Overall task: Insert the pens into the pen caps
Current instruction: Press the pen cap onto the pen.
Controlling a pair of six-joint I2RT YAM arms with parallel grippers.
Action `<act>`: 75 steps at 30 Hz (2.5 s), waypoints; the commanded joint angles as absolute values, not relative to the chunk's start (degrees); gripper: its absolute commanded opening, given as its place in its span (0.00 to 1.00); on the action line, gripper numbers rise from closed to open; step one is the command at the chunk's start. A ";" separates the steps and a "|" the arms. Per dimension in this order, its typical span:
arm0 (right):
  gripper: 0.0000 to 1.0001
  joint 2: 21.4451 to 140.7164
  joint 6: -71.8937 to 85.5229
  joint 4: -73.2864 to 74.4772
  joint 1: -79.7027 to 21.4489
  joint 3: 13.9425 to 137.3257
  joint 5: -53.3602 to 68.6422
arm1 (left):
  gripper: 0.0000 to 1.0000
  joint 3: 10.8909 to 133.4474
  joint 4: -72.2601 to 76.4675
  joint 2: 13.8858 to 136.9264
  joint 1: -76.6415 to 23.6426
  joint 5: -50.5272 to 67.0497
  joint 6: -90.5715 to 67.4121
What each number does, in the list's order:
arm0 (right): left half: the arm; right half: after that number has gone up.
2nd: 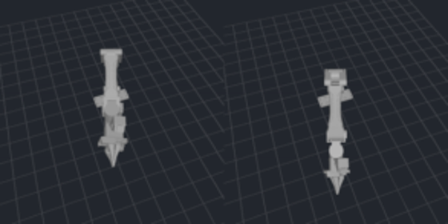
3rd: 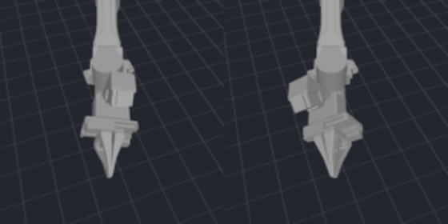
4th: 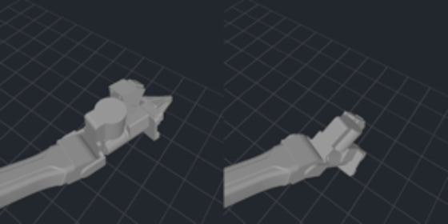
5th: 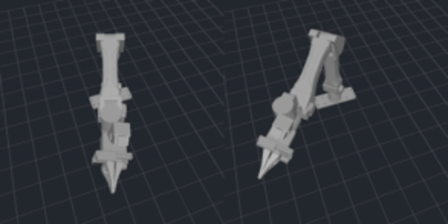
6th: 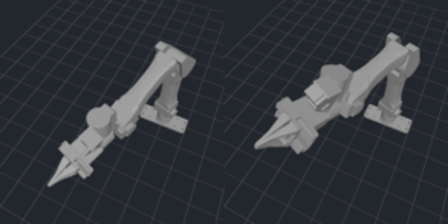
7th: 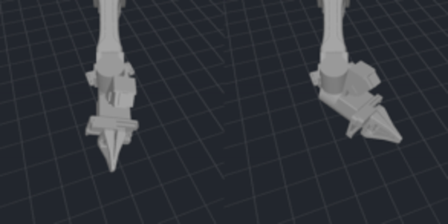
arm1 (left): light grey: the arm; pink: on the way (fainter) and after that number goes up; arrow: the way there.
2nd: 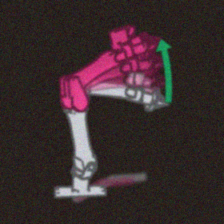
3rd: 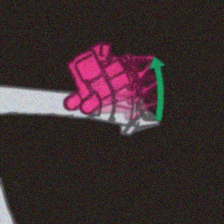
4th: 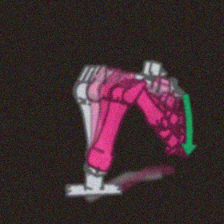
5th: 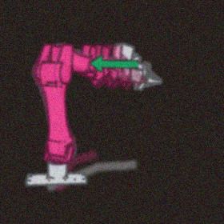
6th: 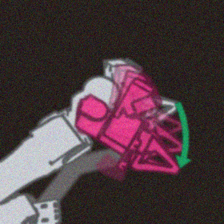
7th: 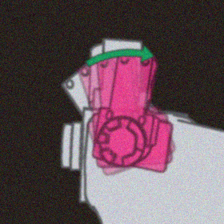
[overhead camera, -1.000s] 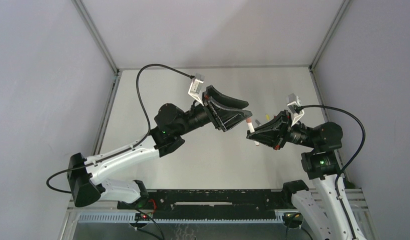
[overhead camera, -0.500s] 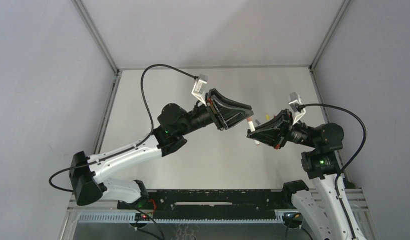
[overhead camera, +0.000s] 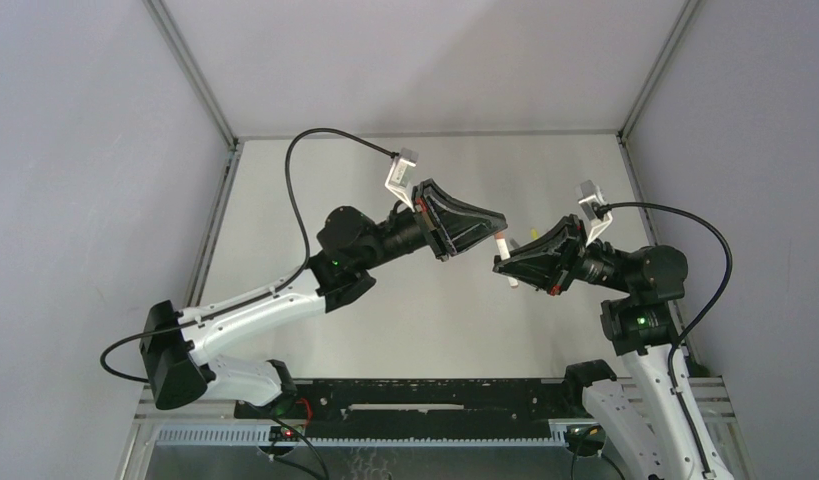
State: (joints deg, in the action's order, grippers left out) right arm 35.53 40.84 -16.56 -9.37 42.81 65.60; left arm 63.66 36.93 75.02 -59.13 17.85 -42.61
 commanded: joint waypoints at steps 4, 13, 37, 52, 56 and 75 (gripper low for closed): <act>0.00 37.32 40.80 -18.25 -9.21 44.83 64.81 | 0.00 64.59 37.67 76.33 -59.77 21.73 -45.16; 0.00 43.39 44.98 -22.94 -9.10 52.86 63.38 | 0.00 61.32 26.94 76.99 -61.96 19.93 -40.39; 0.00 54.75 39.11 -17.98 -10.07 72.10 57.87 | 0.00 61.44 11.96 80.08 -62.85 30.92 -41.67; 0.00 57.73 46.01 -25.94 -10.22 72.51 53.58 | 0.00 65.76 13.65 84.09 -65.17 34.61 -42.38; 0.00 59.38 48.47 -28.03 -7.92 75.02 53.40 | 0.00 67.94 -0.06 85.14 -66.55 30.38 -35.08; 0.00 58.34 30.88 -13.19 -10.19 73.79 56.49 | 0.09 60.54 16.42 77.54 -60.14 25.69 -48.20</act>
State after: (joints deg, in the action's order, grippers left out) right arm 58.13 38.13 -8.64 -9.93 72.49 75.55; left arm 68.73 40.38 76.20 -58.52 11.09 -41.19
